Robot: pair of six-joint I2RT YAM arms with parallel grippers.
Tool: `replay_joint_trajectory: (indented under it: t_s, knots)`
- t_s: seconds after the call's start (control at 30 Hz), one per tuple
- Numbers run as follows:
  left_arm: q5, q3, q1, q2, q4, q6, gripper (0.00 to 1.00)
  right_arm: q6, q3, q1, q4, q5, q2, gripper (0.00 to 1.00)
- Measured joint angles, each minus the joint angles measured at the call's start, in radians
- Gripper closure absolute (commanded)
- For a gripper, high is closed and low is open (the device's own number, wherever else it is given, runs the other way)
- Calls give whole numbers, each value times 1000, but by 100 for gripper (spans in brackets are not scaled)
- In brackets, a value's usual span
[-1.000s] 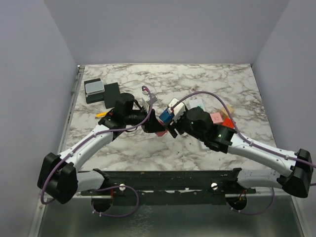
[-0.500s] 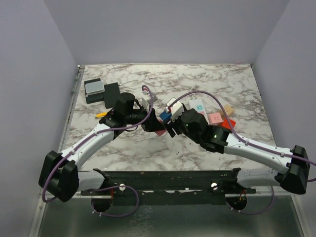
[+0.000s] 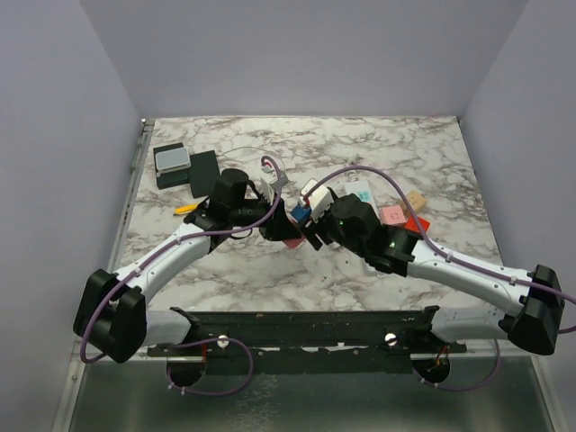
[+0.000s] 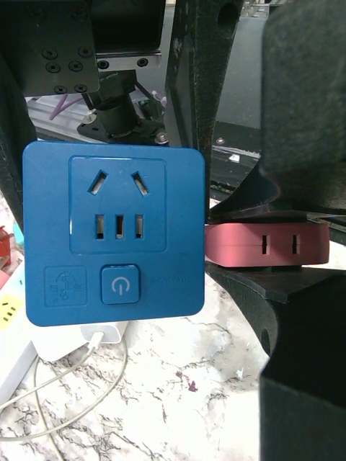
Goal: Pull the plug off the socket
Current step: Remove the plug from the socket.
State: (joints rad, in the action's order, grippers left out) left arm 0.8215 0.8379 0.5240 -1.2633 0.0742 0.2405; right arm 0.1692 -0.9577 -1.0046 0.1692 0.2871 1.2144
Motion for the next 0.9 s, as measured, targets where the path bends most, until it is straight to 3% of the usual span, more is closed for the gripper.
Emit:
replay_joint_trajectory:
  t_s: [0.4,0.9]
  knots:
    - [-6,1,10,-16,34,-29,100,44,-22,31,47,-84,30,99]
    - [-89,2,6,-15,64,-15,100,-120,-71,40,102,-95,89,99]
